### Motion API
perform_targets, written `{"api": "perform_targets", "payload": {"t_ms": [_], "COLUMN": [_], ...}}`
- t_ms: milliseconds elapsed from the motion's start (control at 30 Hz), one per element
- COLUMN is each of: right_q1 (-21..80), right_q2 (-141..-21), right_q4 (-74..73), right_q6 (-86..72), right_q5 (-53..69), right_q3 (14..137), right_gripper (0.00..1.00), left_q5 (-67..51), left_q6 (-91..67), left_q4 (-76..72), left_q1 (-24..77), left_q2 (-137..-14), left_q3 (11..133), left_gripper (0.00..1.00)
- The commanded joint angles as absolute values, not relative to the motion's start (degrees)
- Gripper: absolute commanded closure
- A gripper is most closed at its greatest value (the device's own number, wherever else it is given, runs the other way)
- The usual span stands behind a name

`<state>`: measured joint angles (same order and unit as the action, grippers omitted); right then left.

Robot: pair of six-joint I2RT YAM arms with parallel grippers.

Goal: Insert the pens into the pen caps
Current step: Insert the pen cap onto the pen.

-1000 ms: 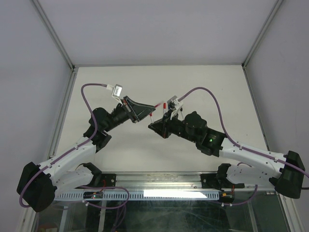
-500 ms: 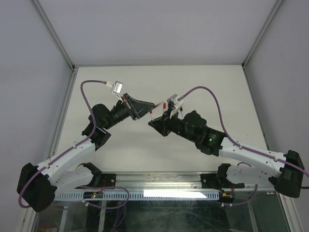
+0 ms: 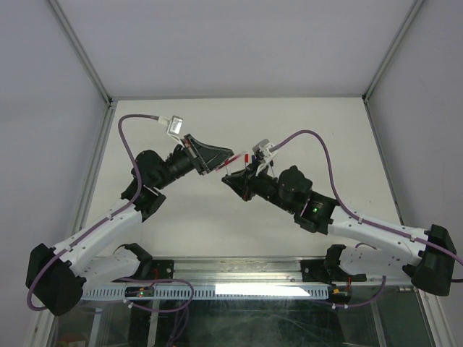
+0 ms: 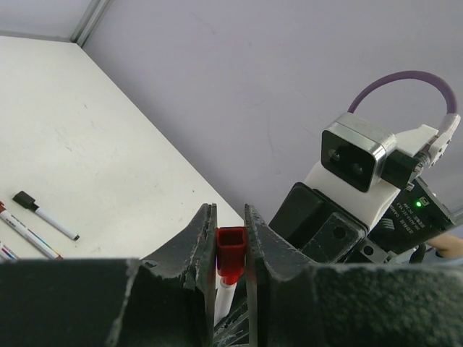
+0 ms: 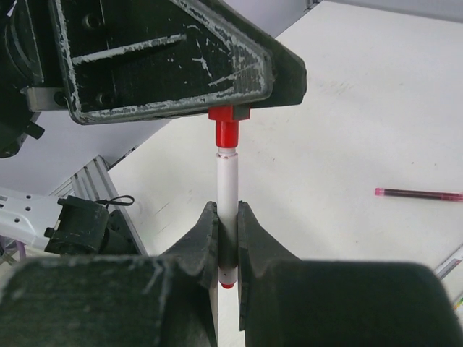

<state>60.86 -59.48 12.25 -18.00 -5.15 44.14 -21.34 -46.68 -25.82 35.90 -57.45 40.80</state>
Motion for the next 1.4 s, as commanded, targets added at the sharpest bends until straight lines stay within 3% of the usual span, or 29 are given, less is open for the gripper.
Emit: {"api": "perform_targets", "payload": {"t_ms": [0,900,1367], "right_q1": [59.7,45.3,43.3], "right_q2": [-57.2,-64.6,-69.5], "right_q4": [24.3,32.2,26.4], "right_q6": [-13.8,-4.2,1.0], "right_q5": [-12.7,-4.1,1.8], "right_q3": [44.8,69.9,87.6], "right_gripper": [1.00,1.00,1.00], "left_q5": [-26.8,-23.8,-21.8], "left_q6": [-46.1,-42.4,-39.4], "left_q4": [-23.4,-16.6,-10.9], "left_q1": [36.4,48.8,54.8], "left_q2": [-58.3,-65.0,-68.2], "left_q3": [42.7,42.9,42.9], "left_gripper": [1.00,1.00,1.00]}}
